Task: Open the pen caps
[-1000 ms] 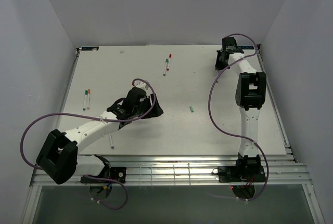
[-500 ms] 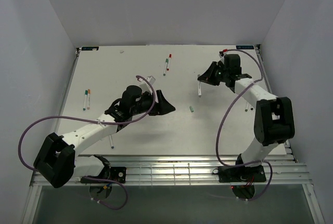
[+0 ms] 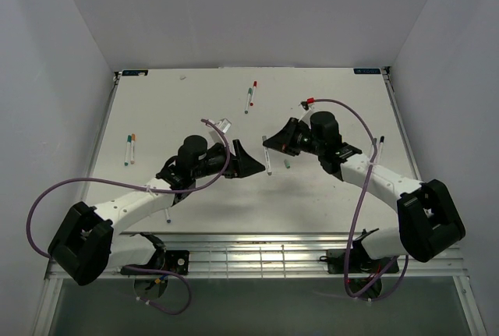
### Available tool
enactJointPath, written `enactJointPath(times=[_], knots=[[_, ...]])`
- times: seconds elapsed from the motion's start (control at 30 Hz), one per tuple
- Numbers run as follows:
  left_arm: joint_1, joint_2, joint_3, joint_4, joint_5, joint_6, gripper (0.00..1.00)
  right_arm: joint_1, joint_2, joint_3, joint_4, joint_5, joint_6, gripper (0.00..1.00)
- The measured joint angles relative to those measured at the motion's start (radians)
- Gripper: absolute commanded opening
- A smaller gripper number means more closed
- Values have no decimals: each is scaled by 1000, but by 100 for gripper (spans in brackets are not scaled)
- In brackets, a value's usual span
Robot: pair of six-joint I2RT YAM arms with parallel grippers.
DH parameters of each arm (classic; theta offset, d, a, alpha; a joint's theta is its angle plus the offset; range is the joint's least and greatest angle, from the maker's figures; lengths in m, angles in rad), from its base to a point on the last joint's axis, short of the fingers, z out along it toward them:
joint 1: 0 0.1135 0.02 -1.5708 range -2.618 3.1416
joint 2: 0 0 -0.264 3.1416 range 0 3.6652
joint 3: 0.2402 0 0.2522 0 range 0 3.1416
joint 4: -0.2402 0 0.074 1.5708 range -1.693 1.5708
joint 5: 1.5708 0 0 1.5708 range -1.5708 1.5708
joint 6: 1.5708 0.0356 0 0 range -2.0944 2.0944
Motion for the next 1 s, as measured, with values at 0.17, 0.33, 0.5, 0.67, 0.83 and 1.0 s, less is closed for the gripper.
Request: enactJointPath(times=[0.17, 0.33, 0.5, 0.67, 0.83, 1.0], knots=[[0, 0, -14, 31, 18, -16, 86, 40, -2, -34, 61, 27, 60, 8], [0, 2, -20, 63, 23, -20, 85, 72, -2, -45, 115, 35, 111, 8], [0, 15, -30, 74, 38, -27, 82, 105, 3, -46, 169, 41, 137, 8], [0, 40, -30, 92, 55, -43, 74, 130, 12, -47, 204, 53, 142, 8], [0, 55, -30, 109, 80, -71, 67, 146, 12, -55, 239, 61, 140, 8], [0, 55, -31, 125, 103, -102, 55, 151, 11, -93, 266, 76, 137, 8]])
